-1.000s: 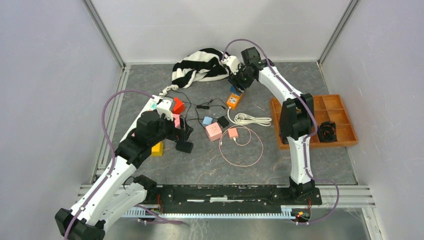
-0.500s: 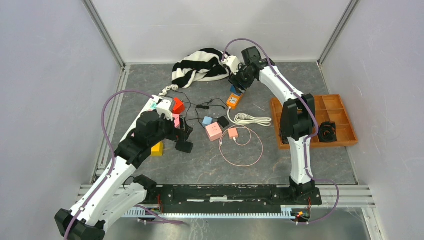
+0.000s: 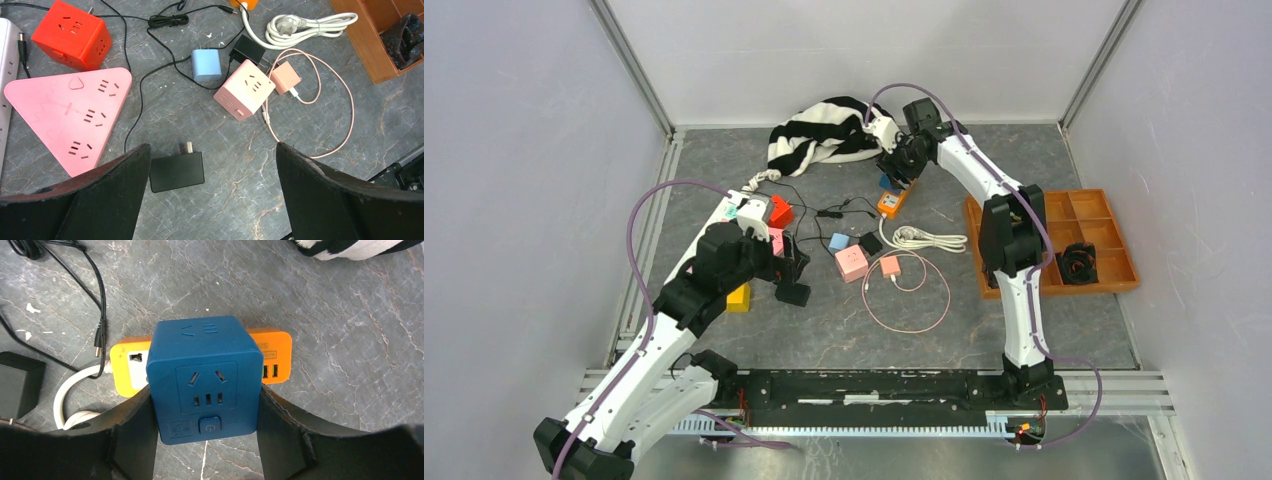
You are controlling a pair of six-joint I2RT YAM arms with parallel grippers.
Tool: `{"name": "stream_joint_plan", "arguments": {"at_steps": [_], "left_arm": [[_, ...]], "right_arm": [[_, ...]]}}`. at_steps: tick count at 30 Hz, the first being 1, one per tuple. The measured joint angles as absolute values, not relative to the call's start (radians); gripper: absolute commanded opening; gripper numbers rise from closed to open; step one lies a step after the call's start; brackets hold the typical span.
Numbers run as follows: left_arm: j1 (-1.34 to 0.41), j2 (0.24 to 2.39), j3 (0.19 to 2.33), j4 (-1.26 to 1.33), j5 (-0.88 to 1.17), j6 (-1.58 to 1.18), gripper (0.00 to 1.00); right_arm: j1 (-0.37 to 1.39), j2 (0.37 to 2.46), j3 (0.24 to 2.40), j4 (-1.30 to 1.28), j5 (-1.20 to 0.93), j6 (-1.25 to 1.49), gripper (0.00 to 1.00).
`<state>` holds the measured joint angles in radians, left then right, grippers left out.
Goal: Insert the plug
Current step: Insert the plug into the socket.
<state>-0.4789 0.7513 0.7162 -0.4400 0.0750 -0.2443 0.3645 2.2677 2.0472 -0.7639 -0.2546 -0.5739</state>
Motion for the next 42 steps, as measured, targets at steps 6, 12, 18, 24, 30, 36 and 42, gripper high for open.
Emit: {"name": "stream_joint_plan", "arguments": {"at_steps": [6,12,18,24,30,36,42], "left_arm": [[-0.479,0.747,0.716,-0.44,0.054,-0.244,1.0],[-0.479,0.745,0.716,-0.44,0.054,-0.244,1.0],[-0.479,0.744,0.716,-0.44,0.054,-0.244,1.0],[-0.479,0.737,0.713,-0.441,0.052,-0.244,1.0],[-0.479,0.736,0.713,-0.441,0.046,-0.244,1.0],[-0.479,0.732,0.713,-0.441,0.033,-0.244,1.0],[-0.479,0.73,0.713,-0.441,0.03,-0.244,1.0]], "right_arm": [[0.364,2.295,2.082,-0.795,-0.237,-0.582,0.32],[0.364,2.297,2.088,-0.804,-0.241,-0.586,0.32],[0.364,2.265,2.037,-0.791,-0.246,-0.568,0.31],[0.364,2.238,2.024,-0.825,-0.251,-0.541,0.31],[0.364,2.227,2.073,-0.824,-0.253,-0.524,0.31],[0.364,2.225,2.073,-0.83,-0.25,-0.524,0.31],[0.363,2.225,2.059,-0.839,-0.237,-0.524,0.31]]}}
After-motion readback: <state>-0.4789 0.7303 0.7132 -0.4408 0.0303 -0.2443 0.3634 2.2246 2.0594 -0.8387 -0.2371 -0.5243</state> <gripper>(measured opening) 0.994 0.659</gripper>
